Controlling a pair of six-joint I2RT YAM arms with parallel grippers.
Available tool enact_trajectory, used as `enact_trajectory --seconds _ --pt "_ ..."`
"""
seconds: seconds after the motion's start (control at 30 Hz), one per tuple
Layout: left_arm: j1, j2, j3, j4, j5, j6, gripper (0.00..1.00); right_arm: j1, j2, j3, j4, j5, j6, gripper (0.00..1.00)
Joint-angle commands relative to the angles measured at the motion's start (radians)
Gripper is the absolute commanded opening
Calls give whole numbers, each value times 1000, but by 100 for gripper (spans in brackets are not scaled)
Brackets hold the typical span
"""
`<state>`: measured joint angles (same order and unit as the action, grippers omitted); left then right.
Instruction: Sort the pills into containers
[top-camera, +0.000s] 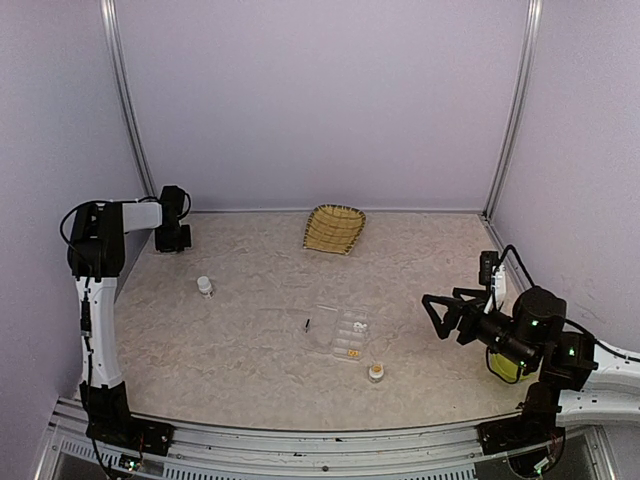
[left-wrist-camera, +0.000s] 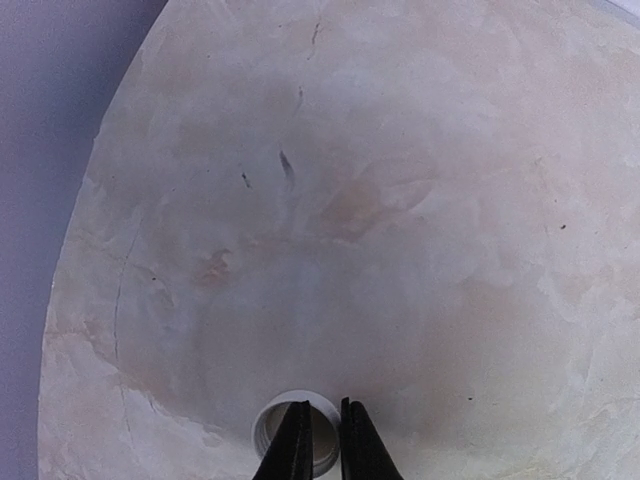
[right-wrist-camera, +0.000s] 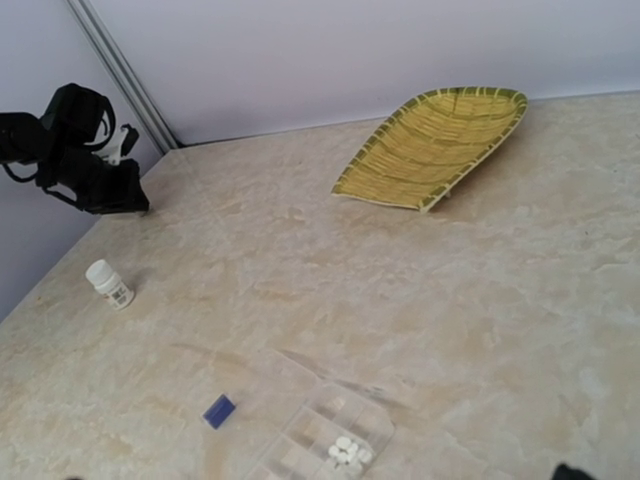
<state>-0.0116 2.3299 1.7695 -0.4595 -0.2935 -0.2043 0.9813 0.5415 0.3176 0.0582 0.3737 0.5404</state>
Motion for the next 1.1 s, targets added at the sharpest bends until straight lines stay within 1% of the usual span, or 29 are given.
enact_trajectory --seconds 0.0,0.23,0.4,0.53,0.67,0.73,0.8,0.93,1.07 --pt "7 37 -4 -17 38 -9 9 -8 13 22 23 -7 -11 100" --pt "-1 -35 -53 11 90 -43 2 -9 42 28 48 -22 -15 100" --pt "-32 -144 -129 54 111 -58 2 -8 49 25 63 -36 -26 100" --pt "-74 -244 -174 71 166 -69 3 -8 51 24 74 -51 -32 100" --pt "-171 -374 -255 105 264 -70 3 -8 52 19 81 -69 -29 100" --pt "-235 -441 -294 115 291 -71 3 -9 54 14 95 -89 -32 100" --pt "-312 -523 -345 145 348 -85 3 -8 60 6 121 -121 -44 100" --pt "-463 -653 -477 228 490 -119 4 -10 95 0 202 -249 -127 100" --pt "-617 -732 -597 271 560 -143 4 -9 187 46 209 -406 -189 100"
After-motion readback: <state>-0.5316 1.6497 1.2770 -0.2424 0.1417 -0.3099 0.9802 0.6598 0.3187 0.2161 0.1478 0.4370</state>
